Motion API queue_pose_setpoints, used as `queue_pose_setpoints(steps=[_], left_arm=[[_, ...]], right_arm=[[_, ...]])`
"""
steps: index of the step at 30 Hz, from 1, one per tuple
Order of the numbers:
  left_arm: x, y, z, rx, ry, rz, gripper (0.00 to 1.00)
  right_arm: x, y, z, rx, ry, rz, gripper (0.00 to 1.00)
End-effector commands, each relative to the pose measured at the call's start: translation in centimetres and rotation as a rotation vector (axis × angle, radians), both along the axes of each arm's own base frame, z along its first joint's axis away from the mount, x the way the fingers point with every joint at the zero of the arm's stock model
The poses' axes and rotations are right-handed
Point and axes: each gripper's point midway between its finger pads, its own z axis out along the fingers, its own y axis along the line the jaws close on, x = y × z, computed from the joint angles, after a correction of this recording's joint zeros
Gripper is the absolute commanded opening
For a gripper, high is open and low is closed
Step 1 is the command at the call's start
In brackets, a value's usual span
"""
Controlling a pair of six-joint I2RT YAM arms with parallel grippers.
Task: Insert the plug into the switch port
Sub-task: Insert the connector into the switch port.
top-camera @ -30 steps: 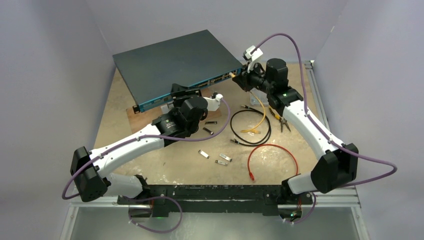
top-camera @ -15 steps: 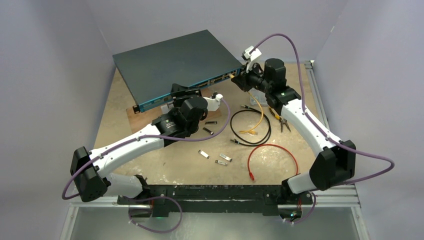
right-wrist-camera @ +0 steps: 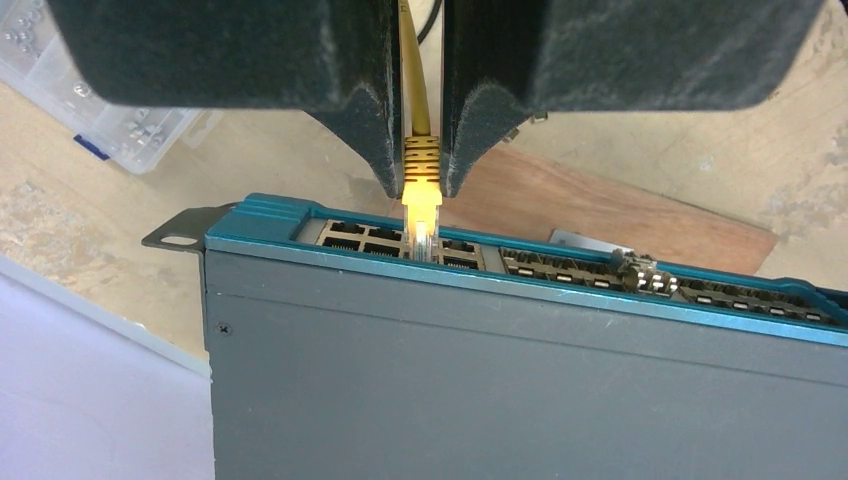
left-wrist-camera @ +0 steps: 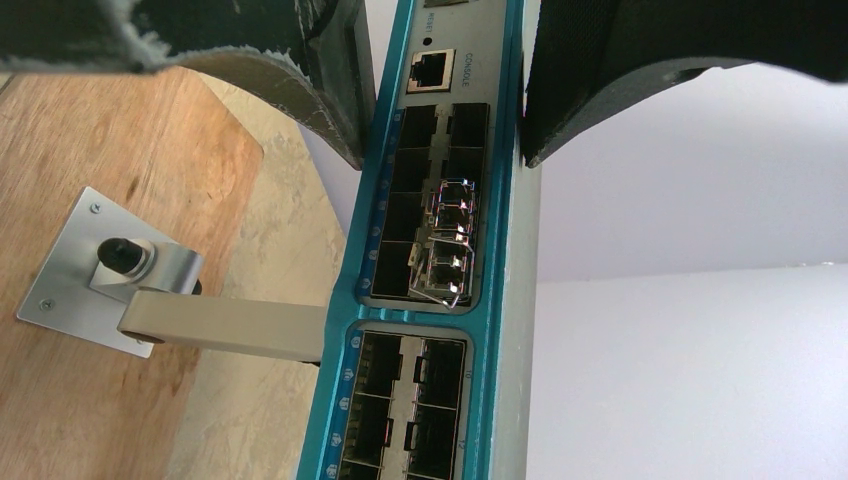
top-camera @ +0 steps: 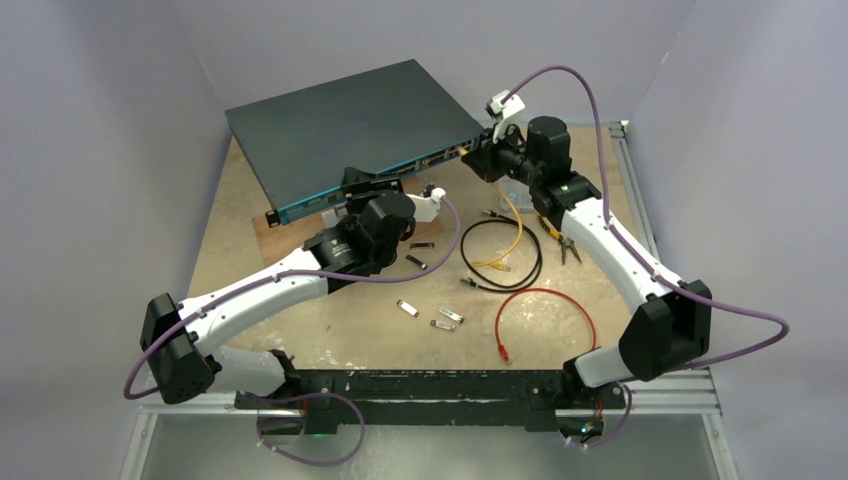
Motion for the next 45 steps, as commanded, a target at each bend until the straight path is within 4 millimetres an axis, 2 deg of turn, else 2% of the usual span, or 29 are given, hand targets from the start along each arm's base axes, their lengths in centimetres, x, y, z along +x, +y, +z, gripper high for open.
queue_pose_setpoints(steps=[1,17,27,33,45], left_arm=[[-0.7,0.9,-0.1,-0.053,0.003,0.014,0.33],[-1.0,0.9,-0.2,-0.057,0.014,-0.005,0.32],[-1.6,1.1,-0.1,-0.066,0.035,-0.038,0.18],[-2.0,1.2,-0.3,-0.071,0.060,-0.069,0.02],[-2.4,1.2,-0.3,-0.080,0.083,-0.098,0.00]], right_arm=[[0.7,0.2,4.3,0.051,-0.076,-0.042,0.00],[1.8,1.3,4.8,-0.052,-0.110,-0.047,0.00],[2.3,2.2,4.6,-0.076,-0.107,0.004,0.00],[2.7,2.6,4.9,-0.087,-0.105,0.021,0.00],[4.2,2.9,5.3,-0.058,-0.125,-0.017,0.00]])
